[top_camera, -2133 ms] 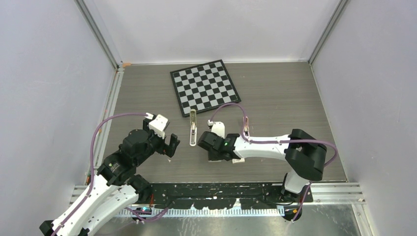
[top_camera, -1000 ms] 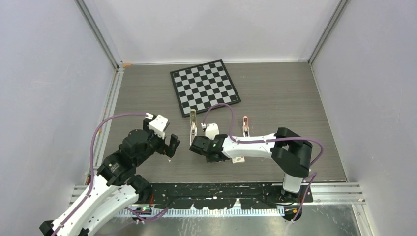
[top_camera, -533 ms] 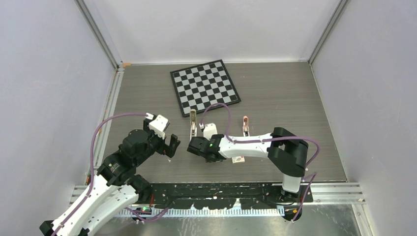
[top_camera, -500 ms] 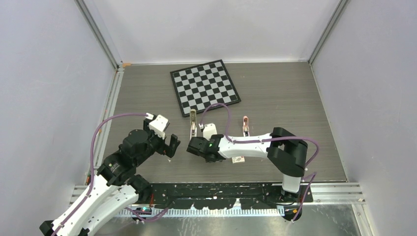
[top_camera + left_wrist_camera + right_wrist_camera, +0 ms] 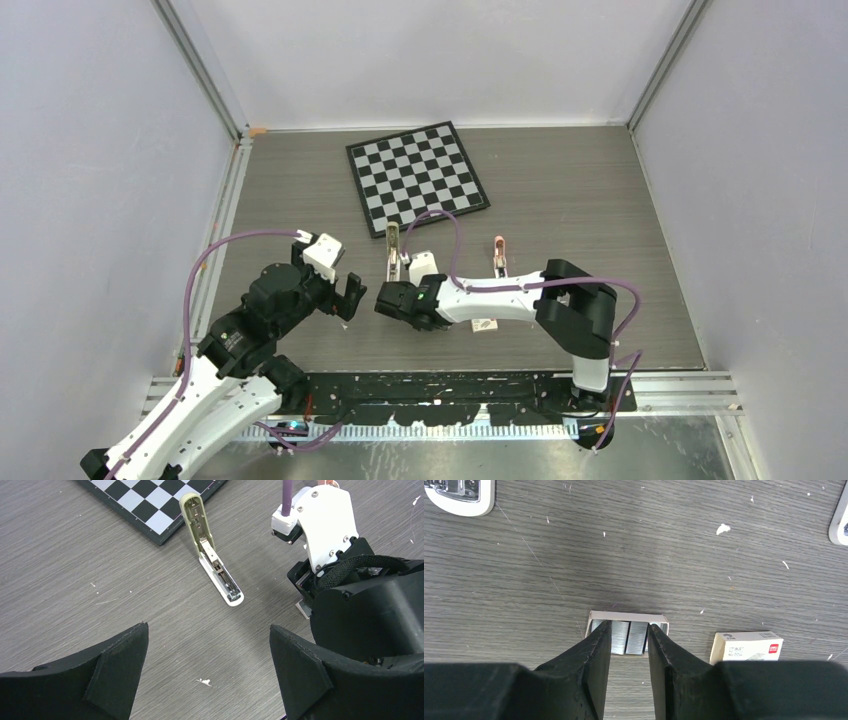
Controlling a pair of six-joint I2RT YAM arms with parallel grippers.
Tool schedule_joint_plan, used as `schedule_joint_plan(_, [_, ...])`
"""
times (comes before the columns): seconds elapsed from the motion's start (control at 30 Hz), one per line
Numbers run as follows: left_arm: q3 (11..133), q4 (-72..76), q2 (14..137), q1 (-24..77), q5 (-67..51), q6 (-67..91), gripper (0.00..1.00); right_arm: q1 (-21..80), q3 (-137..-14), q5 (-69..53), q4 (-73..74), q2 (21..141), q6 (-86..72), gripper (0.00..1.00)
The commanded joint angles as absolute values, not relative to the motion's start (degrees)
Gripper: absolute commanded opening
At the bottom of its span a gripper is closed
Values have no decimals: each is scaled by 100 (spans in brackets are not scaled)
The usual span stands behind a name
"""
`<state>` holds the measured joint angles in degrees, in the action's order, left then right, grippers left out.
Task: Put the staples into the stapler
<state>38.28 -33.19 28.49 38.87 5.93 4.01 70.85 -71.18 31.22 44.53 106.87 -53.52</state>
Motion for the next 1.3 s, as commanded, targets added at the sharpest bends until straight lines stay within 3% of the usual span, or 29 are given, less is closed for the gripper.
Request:
schedule_joint_plan(0.0, [3825, -3063, 2799, 3884, 501, 334, 92, 7164, -7416, 3535, 4719, 10776, -5458, 38])
schedule_joint_plan(1.27, [3817, -3051, 2801, 3890, 466, 334, 91, 7189, -7467, 4183, 5418, 10344, -5596, 41])
